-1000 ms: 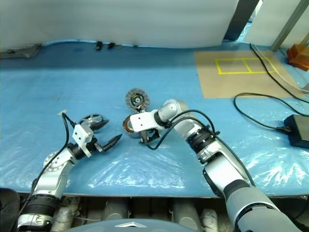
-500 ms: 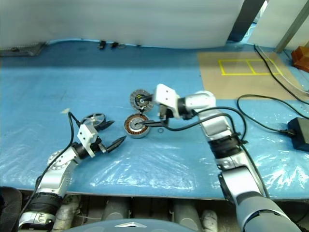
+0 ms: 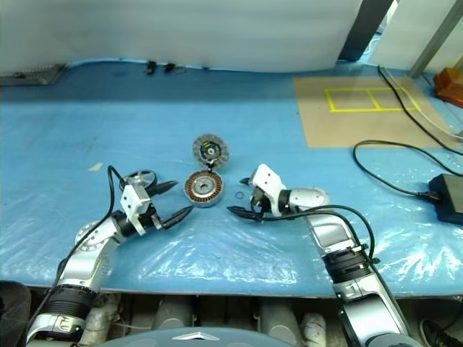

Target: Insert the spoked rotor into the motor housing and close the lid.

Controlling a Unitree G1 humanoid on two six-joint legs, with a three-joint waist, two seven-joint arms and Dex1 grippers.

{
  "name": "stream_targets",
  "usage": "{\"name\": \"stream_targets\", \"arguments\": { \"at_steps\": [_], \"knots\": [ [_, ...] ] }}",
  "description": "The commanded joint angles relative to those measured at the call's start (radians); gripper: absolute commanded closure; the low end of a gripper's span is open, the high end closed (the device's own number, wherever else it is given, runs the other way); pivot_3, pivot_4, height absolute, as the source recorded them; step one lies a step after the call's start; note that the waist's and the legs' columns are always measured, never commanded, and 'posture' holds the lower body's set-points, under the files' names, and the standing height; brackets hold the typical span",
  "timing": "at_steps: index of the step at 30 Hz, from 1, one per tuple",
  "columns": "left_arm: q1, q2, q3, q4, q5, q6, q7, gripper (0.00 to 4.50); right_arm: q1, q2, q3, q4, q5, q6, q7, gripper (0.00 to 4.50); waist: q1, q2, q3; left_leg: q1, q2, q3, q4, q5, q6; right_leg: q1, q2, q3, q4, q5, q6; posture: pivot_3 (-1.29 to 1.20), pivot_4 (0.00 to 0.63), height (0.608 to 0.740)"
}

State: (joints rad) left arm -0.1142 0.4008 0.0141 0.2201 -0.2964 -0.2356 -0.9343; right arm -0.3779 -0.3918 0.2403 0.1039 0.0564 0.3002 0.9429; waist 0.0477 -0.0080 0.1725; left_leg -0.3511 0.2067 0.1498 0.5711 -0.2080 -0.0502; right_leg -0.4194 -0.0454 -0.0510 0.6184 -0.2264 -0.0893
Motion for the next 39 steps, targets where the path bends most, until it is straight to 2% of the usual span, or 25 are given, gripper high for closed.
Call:
{"name": "stream_targets", "arguments": {
  "at_steps": [1, 6, 8, 13, 18, 23, 31, 35, 39],
  "knots": [
    [0.000, 0.012, 0.014, -0.005, -0.008, -0.027, -0.012, 0.00, 0.017, -0.002, 0.003, 0.023, -0.006, -0.053, -0.019, 0.04, -0.001, 0.000, 0.000, 0.000, 0.000, 0.000, 0.000, 0.000, 0.000, 0.000, 0.000, 0.000, 0.000, 0.000, 0.000, 0.00, 0.150, 0.740],
    [-0.003, 0.012, 0.017, -0.003, -0.006, -0.034, -0.009, 0.00, 0.021, -0.009, 0.009, 0.047, -0.007, -0.079, -0.024, 0.04, -0.002, 0.000, 0.000, 0.000, 0.000, 0.000, 0.000, 0.000, 0.001, 0.001, 0.000, 0.000, 0.001, 0.000, 0.000, 0.00, 0.150, 0.740],
    [-0.004, 0.011, 0.016, -0.005, -0.006, -0.033, -0.007, 0.00, 0.017, -0.007, 0.011, 0.062, -0.008, -0.086, -0.025, 0.41, -0.001, 0.000, 0.000, 0.000, 0.000, 0.000, 0.000, 0.000, 0.001, 0.002, 0.000, 0.000, 0.001, 0.000, 0.000, 0.00, 0.150, 0.740],
    [0.003, 0.009, 0.016, -0.015, -0.006, -0.028, -0.001, 0.00, 0.012, 0.015, 0.011, 0.073, 0.006, -0.067, -0.036, 1.94, -0.002, 0.000, 0.000, 0.001, 0.000, 0.000, 0.000, 0.000, 0.001, 0.004, 0.000, 0.000, 0.000, 0.000, 0.000, 0.00, 0.150, 0.740],
    [0.010, 0.011, 0.015, -0.028, -0.007, -0.023, 0.005, 0.00, 0.005, 0.030, 0.016, 0.092, -0.006, -0.069, -0.053, 3.80, -0.004, 0.000, 0.000, 0.001, 0.000, 0.000, -0.001, 0.000, 0.001, 0.004, 0.000, 0.000, 0.000, 0.000, 0.000, 0.00, 0.150, 0.740],
    [0.022, 0.020, 0.026, -0.040, -0.014, -0.019, 0.008, 0.00, 0.005, 0.022, 0.005, 0.071, 0.003, -0.072, -0.053, 3.87, -0.004, 0.000, 0.000, 0.002, 0.000, 0.000, -0.001, 0.000, 0.001, 0.004, 0.000, 0.000, 0.000, 0.000, 0.000, 0.00, 0.150, 0.740],
    [0.048, 0.032, 0.041, -0.075, -0.019, -0.003, 0.017, 0.00, -0.083, -0.011, -0.023, -0.107, 0.115, 0.038, 0.044, 3.87, -0.005, 0.000, 0.000, 0.001, 0.000, 0.000, -0.001, -0.001, 0.001, 0.003, 0.000, 0.000, 0.000, 0.000, 0.000, 0.00, 0.150, 0.740],
    [0.059, 0.036, 0.044, -0.087, -0.023, 0.005, 0.024, 0.00, -0.148, -0.005, 0.009, -0.147, 0.124, 0.108, 0.049, 3.87, -0.004, 0.000, 0.000, 0.001, 0.000, 0.000, -0.001, 0.000, 0.001, 0.003, 0.001, 0.000, 0.000, 0.000, 0.000, 0.00, 0.150, 0.740],
    [0.074, 0.033, 0.043, -0.100, -0.023, 0.008, 0.036, 0.00, -0.202, 0.044, 0.061, -0.103, 0.085, 0.143, 0.008, 3.87, -0.004, 0.000, 0.000, 0.002, 0.000, 0.000, -0.001, 0.000, 0.000, 0.002, 0.001, 0.000, 0.000, 0.000, 0.000, 0.00, 0.150, 0.740]
  ]
}}
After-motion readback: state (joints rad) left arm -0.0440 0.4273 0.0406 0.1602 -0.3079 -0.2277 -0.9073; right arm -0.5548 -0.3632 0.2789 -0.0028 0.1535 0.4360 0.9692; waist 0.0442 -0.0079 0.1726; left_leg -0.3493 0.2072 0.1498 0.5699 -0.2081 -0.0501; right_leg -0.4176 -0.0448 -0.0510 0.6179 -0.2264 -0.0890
